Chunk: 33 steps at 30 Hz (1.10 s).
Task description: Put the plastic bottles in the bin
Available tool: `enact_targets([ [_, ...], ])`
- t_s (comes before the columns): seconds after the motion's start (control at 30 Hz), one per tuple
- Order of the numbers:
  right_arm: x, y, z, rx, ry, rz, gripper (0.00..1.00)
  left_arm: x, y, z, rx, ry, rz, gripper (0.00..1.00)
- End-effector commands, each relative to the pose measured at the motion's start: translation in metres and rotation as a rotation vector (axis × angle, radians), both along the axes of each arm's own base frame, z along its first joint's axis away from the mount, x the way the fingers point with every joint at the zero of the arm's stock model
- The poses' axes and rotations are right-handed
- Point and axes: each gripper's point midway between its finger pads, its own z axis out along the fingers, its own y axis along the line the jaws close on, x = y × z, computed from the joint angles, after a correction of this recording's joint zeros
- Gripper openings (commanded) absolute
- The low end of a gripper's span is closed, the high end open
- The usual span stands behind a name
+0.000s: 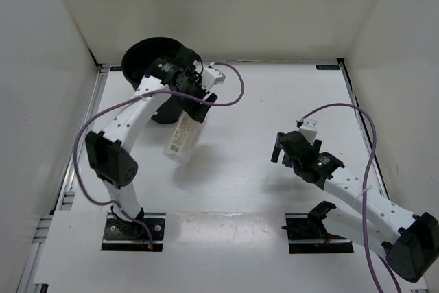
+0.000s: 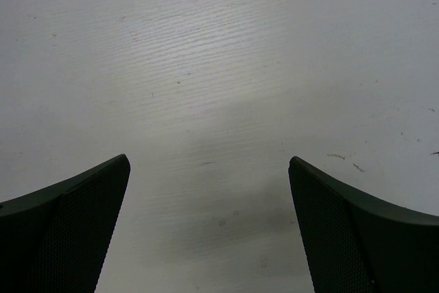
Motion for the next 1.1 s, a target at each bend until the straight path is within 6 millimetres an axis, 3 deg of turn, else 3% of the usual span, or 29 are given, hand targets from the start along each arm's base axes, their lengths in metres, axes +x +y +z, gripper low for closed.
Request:
enact_targets([
  [0.0, 0.010, 0.001, 0.021, 0.017, -0.065, -0.011, 1.00, 0.002, -0.009, 0.069, -0.083, -0.202, -0.042, 0.10],
  [0.1, 0.011, 0.003, 0.022, 0.016, -0.064, -0.011, 1.00, 0.011, -0.009, 0.127, -0.153, -0.372, -0.033, 0.10],
  [0.13, 0.011, 0.003, 0.022, 0.016, -0.064, -0.011, 1.00, 0.011, -0.006, 0.166, -0.197, -0.489, -0.024, 0.10],
  [0.17, 0.014, 0.005, 0.027, 0.028, -0.078, -0.012, 1.00, 0.015, 0.001, 0.185, -0.203, -0.570, -0.002, 0.10],
  [0.2, 0.016, 0.006, 0.028, 0.026, -0.075, -0.012, 1.00, 0.023, 0.001, 0.225, -0.255, -0.726, 0.001, 0.10],
  [0.23, 0.016, 0.006, 0.025, 0.017, -0.065, -0.011, 1.00, 0.012, 0.013, 0.251, -0.282, -0.828, 0.017, 0.10],
  [0.3, 0.020, 0.009, 0.031, 0.017, -0.073, -0.006, 1.00, 0.017, 0.031, 0.287, -0.279, -0.988, 0.095, 0.10],
  [0.33, 0.020, 0.009, 0.028, 0.009, -0.063, -0.005, 1.00, 0.019, 0.041, 0.322, -0.287, -1.073, 0.145, 0.10],
  [0.47, 0.026, 0.013, 0.030, 0.009, -0.071, 0.000, 1.00, 0.030, 0.082, 0.386, -0.238, -1.303, 0.278, 0.10],
  [0.53, 0.028, 0.018, 0.032, 0.020, -0.074, 0.006, 1.00, 0.042, 0.097, 0.393, -0.171, -1.354, 0.320, 0.10],
  [0.63, 0.030, 0.019, 0.035, 0.015, -0.076, 0.012, 1.00, 0.068, 0.102, 0.383, -0.142, -1.344, 0.334, 0.10],
  [0.87, 0.033, 0.021, 0.042, 0.020, -0.091, 0.018, 1.00, 0.140, 0.115, 0.311, -0.091, -1.181, 0.351, 0.19],
  [0.93, 0.032, 0.018, 0.045, 0.018, -0.098, 0.012, 1.00, 0.150, 0.124, 0.292, -0.083, -1.137, 0.376, 0.21],
  [0.97, 0.030, 0.017, 0.045, 0.031, -0.105, 0.005, 1.00, 0.157, 0.133, 0.273, -0.076, -1.092, 0.398, 0.22],
  [1.07, 0.024, 0.012, 0.040, 0.032, -0.098, -0.001, 1.00, 0.158, 0.140, 0.250, -0.076, -1.033, 0.405, 0.22],
])
